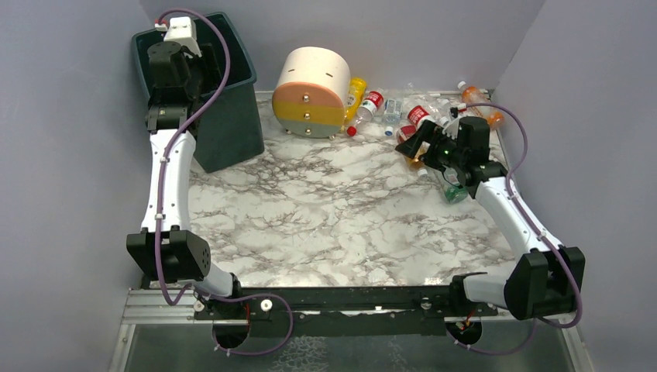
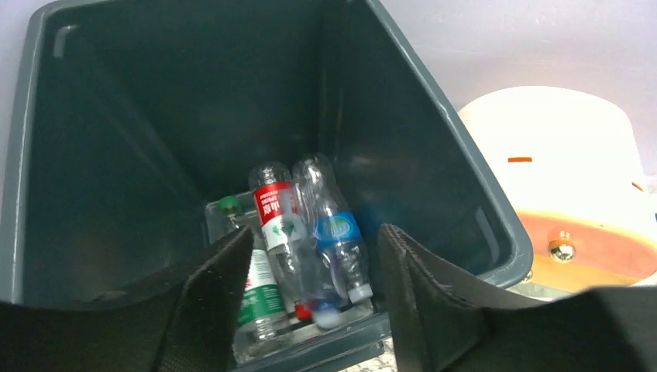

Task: Put the plastic bottles in the bin
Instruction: Place the plastic bottle in the trash bin.

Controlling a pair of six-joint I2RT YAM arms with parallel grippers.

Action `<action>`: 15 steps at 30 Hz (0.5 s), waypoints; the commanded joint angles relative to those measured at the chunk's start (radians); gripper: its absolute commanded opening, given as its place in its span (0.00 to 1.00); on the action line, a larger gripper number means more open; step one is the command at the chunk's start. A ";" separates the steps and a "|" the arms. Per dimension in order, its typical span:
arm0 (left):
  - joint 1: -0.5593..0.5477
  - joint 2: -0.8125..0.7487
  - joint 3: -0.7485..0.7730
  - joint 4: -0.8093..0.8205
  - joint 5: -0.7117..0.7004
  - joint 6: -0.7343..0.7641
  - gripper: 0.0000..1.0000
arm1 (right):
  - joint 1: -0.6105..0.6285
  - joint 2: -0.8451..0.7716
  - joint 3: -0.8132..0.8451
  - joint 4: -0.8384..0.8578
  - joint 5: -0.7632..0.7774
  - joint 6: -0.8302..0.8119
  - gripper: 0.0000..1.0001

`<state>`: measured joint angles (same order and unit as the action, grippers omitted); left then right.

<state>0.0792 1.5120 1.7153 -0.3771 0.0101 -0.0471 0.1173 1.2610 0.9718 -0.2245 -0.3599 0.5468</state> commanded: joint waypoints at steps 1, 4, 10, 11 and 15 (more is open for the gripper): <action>0.022 -0.005 0.003 0.010 0.016 -0.037 0.72 | -0.005 0.021 0.023 0.001 0.019 -0.035 0.99; 0.023 -0.020 0.008 0.004 0.036 -0.061 0.90 | -0.005 0.040 0.045 -0.016 0.055 -0.056 0.99; 0.022 -0.035 0.017 -0.025 0.197 -0.131 0.99 | -0.011 0.117 0.109 -0.051 0.134 -0.095 0.99; 0.022 -0.041 0.010 -0.026 0.226 -0.144 0.99 | -0.013 0.131 0.118 -0.052 0.144 -0.101 0.99; 0.009 -0.074 -0.043 -0.025 0.298 -0.169 0.99 | -0.023 0.200 0.164 -0.065 0.191 -0.128 0.99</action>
<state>0.0967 1.5051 1.7100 -0.3996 0.1787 -0.1638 0.1093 1.4044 1.0779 -0.2573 -0.2527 0.4667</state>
